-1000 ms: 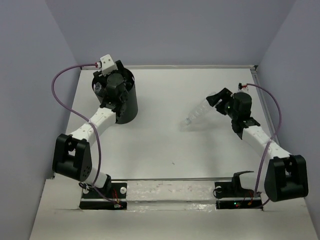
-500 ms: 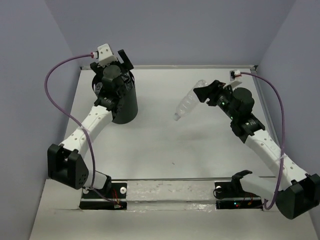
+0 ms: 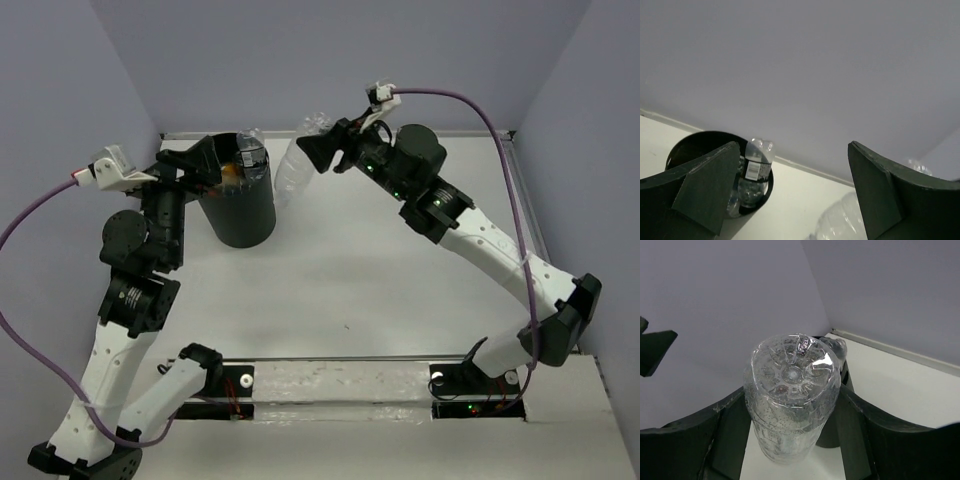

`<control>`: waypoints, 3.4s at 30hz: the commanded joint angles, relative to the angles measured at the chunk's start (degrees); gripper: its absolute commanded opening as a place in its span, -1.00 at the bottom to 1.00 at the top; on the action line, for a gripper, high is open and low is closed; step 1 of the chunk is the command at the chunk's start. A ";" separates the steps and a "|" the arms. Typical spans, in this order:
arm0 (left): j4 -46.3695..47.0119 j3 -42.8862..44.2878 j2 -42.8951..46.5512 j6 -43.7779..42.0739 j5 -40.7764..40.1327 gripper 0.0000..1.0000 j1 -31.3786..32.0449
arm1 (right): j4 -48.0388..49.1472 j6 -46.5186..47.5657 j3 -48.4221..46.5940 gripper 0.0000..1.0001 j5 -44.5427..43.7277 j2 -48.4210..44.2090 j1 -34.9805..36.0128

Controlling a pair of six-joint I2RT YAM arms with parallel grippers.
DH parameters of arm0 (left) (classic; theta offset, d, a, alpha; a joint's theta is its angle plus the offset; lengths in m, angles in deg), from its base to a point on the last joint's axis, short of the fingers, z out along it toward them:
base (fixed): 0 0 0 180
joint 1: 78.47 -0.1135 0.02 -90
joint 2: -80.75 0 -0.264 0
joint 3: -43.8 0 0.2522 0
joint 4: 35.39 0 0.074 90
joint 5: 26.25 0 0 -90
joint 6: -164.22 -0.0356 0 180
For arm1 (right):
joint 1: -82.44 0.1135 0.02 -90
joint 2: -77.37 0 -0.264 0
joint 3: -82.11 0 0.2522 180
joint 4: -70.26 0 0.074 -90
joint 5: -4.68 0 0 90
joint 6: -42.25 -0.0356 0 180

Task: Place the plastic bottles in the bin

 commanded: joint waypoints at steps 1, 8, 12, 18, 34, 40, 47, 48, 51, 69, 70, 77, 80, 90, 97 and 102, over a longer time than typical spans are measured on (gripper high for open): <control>-6.75 -4.89 3.09 2.81 5.43 0.98 0.11 | 1.56 10.64 -13.47 -0.23 -3.06 9.49 4.54; -8.86 -8.14 10.04 3.34 7.89 0.98 0.11 | -1.86 24.25 -39.71 -0.24 -7.36 30.58 7.71; -8.52 -8.94 12.85 3.25 6.14 0.98 0.11 | -4.06 29.97 -56.79 -0.25 -7.98 43.33 9.64; -6.85 -8.67 15.67 1.76 2.88 0.98 0.11 | 2.42 32.88 -61.14 -0.30 -7.36 50.93 10.88; -6.58 -6.83 17.79 2.55 2.36 0.98 0.11 | 5.43 21.29 -45.84 -0.17 -9.03 53.04 11.40; -6.76 -7.79 17.52 3.95 3.32 0.98 0.02 | 2.00 12.86 -44.52 -0.06 -17.47 53.93 11.40; -6.67 -8.06 16.73 4.30 3.50 0.98 0.02 | 4.72 18.91 -42.41 -0.10 -18.87 55.24 14.22; -6.58 -8.06 16.73 4.30 3.59 0.98 0.11 | 5.33 21.26 -42.32 -0.12 -19.66 55.15 14.74; -6.58 -7.18 16.56 4.22 3.50 0.98 0.11 | 5.86 23.40 -41.45 -0.08 -22.29 53.93 14.74; -11.68 -6.48 19.28 4.13 0.69 0.98 0.11 | 15.44 16.28 -20.19 0.53 -17.30 38.02 15.27; -11.76 -6.39 19.19 4.13 0.77 0.98 0.11 | 15.62 15.93 -19.74 0.55 -16.86 37.49 15.27; -12.91 -3.40 17.70 3.25 0.42 0.98 0.11 | 14.48 14.70 -15.61 0.92 -13.17 30.64 16.41; -13.17 -2.17 16.91 3.07 0.77 0.98 0.11 | 13.95 12.85 -12.71 0.98 -11.85 25.99 16.41; -12.21 -7.69 19.09 2.99 11.22 0.98 0.11 | 12.73 8.98 19.93 0.99 -16.06 -3.88 16.41; -16.07 -13.59 24.55 3.33 15.10 0.98 0.11 | -3.17 4.77 37.99 0.99 -25.64 -32.62 16.41; -17.83 -16.84 27.01 5.79 18.08 0.98 0.11 | -15.55 -1.64 46.96 0.99 -28.46 -53.16 16.41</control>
